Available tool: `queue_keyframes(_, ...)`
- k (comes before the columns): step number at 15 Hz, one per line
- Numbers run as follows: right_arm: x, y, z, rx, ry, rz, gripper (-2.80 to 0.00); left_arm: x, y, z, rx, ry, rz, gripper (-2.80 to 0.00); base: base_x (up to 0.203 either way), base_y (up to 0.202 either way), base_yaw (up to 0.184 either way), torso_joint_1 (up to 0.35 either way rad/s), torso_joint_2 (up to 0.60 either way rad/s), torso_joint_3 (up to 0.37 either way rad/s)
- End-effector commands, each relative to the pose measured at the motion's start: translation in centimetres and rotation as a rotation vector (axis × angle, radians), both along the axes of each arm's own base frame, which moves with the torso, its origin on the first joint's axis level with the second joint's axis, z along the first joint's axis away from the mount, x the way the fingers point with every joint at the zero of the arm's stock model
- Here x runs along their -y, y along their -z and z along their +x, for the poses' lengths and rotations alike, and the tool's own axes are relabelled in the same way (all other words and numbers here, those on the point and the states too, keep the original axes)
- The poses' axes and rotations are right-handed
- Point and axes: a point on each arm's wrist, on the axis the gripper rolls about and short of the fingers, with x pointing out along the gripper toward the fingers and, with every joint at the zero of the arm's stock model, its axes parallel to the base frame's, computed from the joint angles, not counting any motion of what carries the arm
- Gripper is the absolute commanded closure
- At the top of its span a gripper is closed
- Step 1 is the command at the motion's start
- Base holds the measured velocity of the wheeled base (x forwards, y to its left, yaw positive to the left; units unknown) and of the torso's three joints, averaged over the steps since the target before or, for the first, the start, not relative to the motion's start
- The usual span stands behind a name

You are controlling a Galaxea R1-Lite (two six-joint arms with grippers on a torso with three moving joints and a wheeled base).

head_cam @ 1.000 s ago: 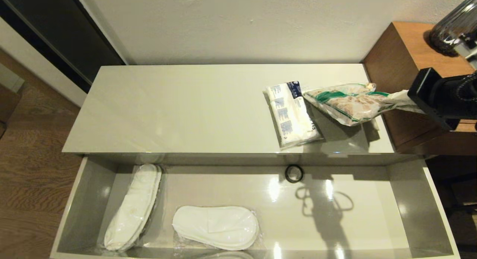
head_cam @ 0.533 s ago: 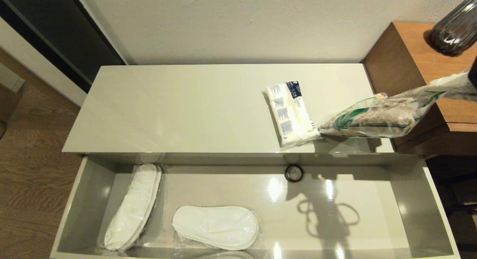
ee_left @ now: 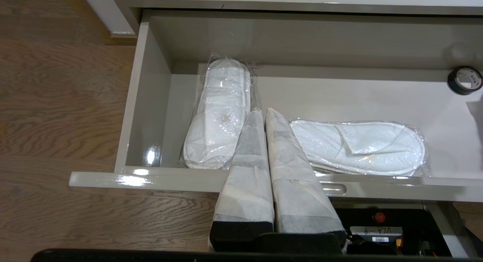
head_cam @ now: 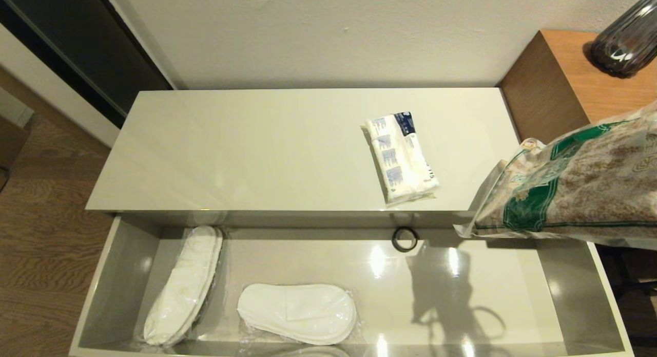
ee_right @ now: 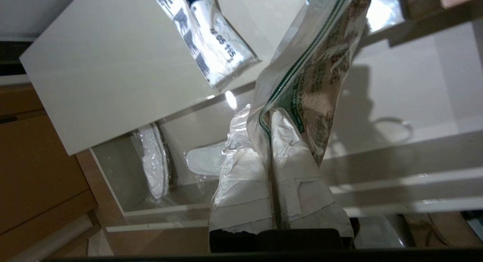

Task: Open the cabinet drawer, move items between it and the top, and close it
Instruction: Put the solid drinks in the drawer

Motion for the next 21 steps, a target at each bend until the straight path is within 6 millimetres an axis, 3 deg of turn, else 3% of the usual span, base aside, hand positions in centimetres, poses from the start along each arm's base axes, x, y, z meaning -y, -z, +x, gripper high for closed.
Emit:
queue_keyframes(1, 0.4, -0.5, -2.0, -0.002, 0.001, -0.001, 0.0, 0.0, 0.0, 0.0, -0.001, 0.0, 0.0, 0.0, 0.0, 0.0, 0.0, 0.0, 0.0, 0.0)
queue_keyframes(3, 0.7, 0.5, -2.9, -0.047, -0.005, -0.032, 0.0, 0.0, 0.0, 0.0, -0.001, 0.0, 0.0, 0.0, 0.0, 0.0, 0.0, 0.0, 0.0, 0.0)
queue_keyframes(7, 0.6, 4.0, -2.7, -0.168, -0.005, -0.065, 0.0, 0.0, 0.0, 0.0, -0.001, 0.0, 0.0, 0.0, 0.0, 0.0, 0.0, 0.0, 0.0, 0.0)
queue_keyframes(18, 0.1, 17.1, 0.5, -0.349, 0.058, -0.133, 0.0, 0.0, 0.0, 0.0, -0.001, 0.0, 0.0, 0.0, 0.0, 0.0, 0.0, 0.0, 0.0, 0.0)
queue_keyframes(21, 0.4, 18.6, -1.0, -0.353, 0.064, -0.122, 0.0, 0.0, 0.0, 0.0, -0.001, 0.0, 0.0, 0.0, 0.0, 0.0, 0.0, 0.0, 0.0, 0.0)
